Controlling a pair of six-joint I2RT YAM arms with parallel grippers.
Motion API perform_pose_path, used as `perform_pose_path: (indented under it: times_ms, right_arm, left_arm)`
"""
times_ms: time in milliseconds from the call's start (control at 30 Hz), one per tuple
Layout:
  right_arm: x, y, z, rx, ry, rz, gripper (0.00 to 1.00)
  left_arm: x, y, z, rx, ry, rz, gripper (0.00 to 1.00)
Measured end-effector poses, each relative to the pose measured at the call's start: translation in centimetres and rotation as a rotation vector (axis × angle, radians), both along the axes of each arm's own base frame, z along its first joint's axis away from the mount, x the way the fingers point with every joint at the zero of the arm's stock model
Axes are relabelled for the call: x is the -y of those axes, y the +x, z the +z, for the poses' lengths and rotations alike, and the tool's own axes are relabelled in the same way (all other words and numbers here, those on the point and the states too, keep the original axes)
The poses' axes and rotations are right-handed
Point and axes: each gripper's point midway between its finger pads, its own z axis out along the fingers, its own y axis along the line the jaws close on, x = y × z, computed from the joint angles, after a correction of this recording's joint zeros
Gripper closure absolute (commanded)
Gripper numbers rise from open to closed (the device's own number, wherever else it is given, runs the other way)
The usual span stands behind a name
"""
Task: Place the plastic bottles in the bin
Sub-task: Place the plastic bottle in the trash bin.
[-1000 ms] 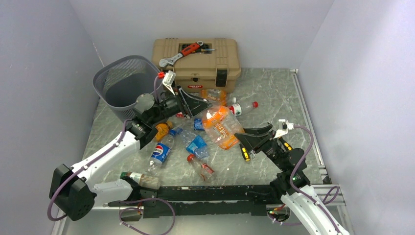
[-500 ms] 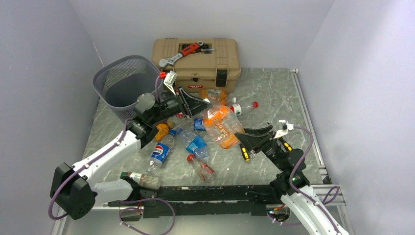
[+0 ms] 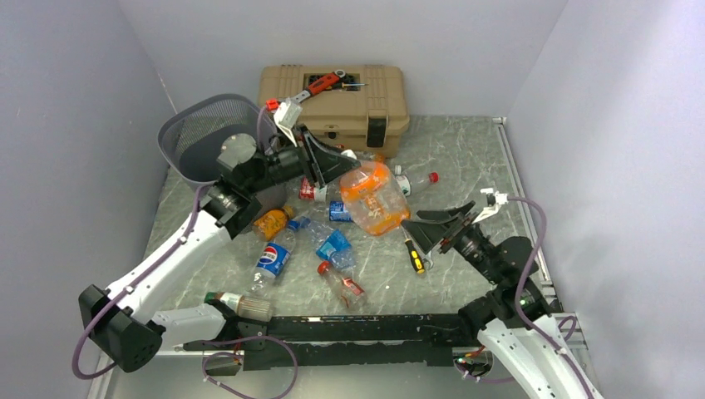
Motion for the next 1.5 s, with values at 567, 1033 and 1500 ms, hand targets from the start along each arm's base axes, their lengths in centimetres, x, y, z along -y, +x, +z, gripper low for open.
perform_pose_path:
  times_ms: [567, 1033, 1500]
  right_arm:
    - [4.3, -2.5, 2.7, 0.084, -0.068, -0.155, 0.0]
    - [3.2, 0.2, -4.9, -0.074, -0.188, -0.158, 0.02]
    - [2.4, 0.2, -9.9, -0.205, -0.158, -0.126, 0.03]
  left_arm:
    - [-10.8, 3.2, 16.6, 0.483, 0.207, 0.632, 1.0]
    - [-19.8, 10.3, 18.9, 0.589, 0.524, 1.278, 1.0]
    - [-30.7, 16.0, 11.5, 0.24, 0.678, 1.504, 1.0]
